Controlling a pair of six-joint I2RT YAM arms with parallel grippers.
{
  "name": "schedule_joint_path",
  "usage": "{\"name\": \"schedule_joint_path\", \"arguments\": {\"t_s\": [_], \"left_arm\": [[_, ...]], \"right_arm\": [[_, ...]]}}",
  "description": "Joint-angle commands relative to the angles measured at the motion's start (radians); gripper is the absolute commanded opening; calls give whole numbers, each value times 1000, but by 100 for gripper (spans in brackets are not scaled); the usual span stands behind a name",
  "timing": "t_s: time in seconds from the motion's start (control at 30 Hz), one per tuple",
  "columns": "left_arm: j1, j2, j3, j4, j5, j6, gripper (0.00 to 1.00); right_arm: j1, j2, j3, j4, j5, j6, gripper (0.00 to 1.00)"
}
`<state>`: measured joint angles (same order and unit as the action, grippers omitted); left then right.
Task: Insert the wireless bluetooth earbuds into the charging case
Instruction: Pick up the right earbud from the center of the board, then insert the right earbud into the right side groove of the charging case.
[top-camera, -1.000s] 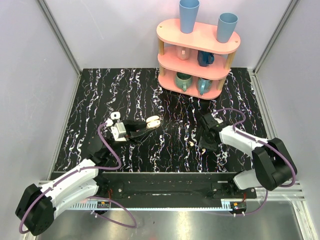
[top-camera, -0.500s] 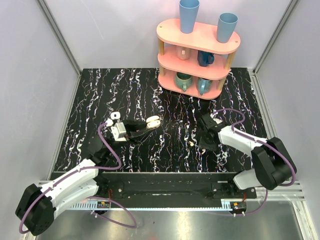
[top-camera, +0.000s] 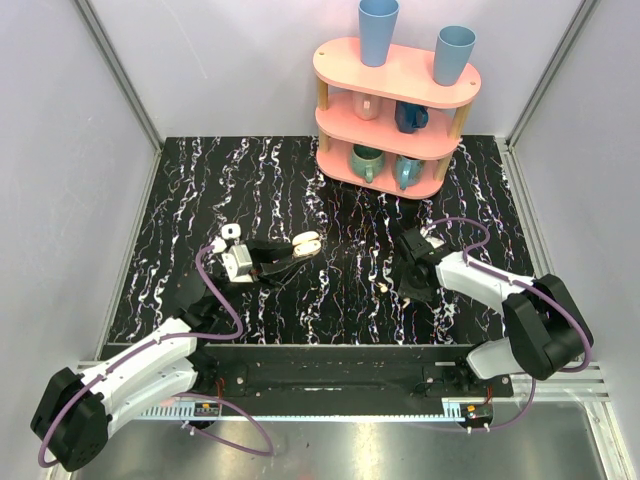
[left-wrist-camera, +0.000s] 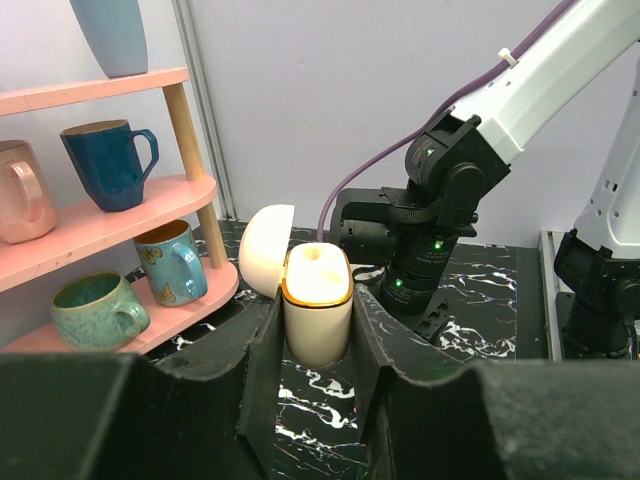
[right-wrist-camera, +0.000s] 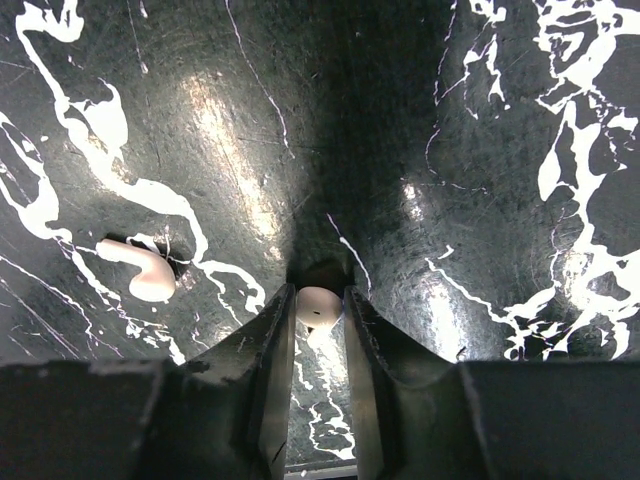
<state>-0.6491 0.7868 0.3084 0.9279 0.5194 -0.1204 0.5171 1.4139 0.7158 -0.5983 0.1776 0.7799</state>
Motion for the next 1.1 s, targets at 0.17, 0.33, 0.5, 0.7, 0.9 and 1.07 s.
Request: {"name": "schedule_joint_path", "arguments": {"t_s": [0.17,0.33,0.5,0.7,0.9,1.07], "left_arm": [[-1,0,21,37,-4,10,0],[-1,6,23,38,-16,10,0],[-1,9,40,13,-45,7,0],[-1,26,70,-16,-55,-27,0],[-1,32,100,-61,-73,-31,0],[-1,49,124,-90,-101,-45,0]], "right_arm": [[18,-61,34,12,76,-47,14],[93,-141,86,12,160,-97,2],[165,-283,139,46,275,-184,1],[268,-431,204,299,419,-436,0],[375,-455,250,518,445,-678,0],[514,-411,287,676,503,-888,0]]}}
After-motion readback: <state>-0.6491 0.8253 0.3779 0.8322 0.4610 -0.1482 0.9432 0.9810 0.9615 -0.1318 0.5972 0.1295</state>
